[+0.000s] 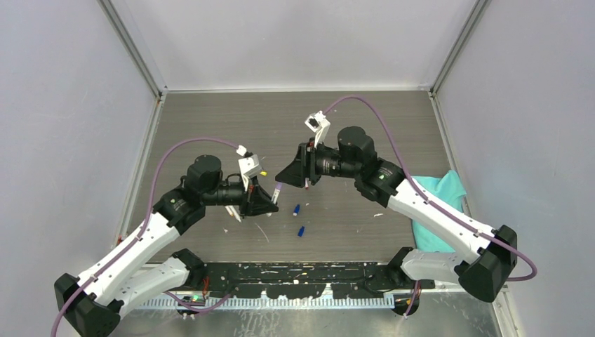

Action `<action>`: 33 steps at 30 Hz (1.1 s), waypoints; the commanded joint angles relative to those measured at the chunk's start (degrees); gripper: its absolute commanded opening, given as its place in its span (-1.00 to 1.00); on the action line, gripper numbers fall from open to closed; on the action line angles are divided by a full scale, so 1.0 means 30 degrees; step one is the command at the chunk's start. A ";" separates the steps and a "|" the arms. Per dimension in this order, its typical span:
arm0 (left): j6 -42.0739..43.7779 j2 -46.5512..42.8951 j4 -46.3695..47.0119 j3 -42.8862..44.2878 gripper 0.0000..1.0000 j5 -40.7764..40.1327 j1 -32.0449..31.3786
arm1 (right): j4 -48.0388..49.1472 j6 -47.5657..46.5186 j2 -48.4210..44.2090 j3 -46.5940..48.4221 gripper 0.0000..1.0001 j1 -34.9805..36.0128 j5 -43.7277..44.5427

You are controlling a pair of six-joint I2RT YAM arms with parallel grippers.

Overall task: Insert the pens into the pen caps
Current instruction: Press the pen cap onto the pen.

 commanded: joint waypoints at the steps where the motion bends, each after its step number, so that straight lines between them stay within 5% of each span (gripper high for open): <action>1: 0.0373 0.0028 0.0036 0.0602 -1.00 0.0242 -0.0168 | 0.0584 -0.0614 0.0094 0.1065 0.05 0.0428 0.0788; 11: 0.0478 0.0048 -0.0181 0.0646 -1.00 -0.0224 -0.0270 | 0.0572 -0.0603 0.0355 0.0765 -0.37 0.1282 0.1072; 19: 0.0549 0.0260 -0.0430 0.0769 -1.00 -0.0693 -0.0296 | 0.0502 -0.0528 0.0337 0.0300 -0.98 0.1695 0.1326; 33: 0.0844 -0.0377 -0.0988 0.0769 -0.99 -0.3963 -0.0419 | 0.0231 0.0274 0.1140 -0.0945 -0.98 0.3203 0.2094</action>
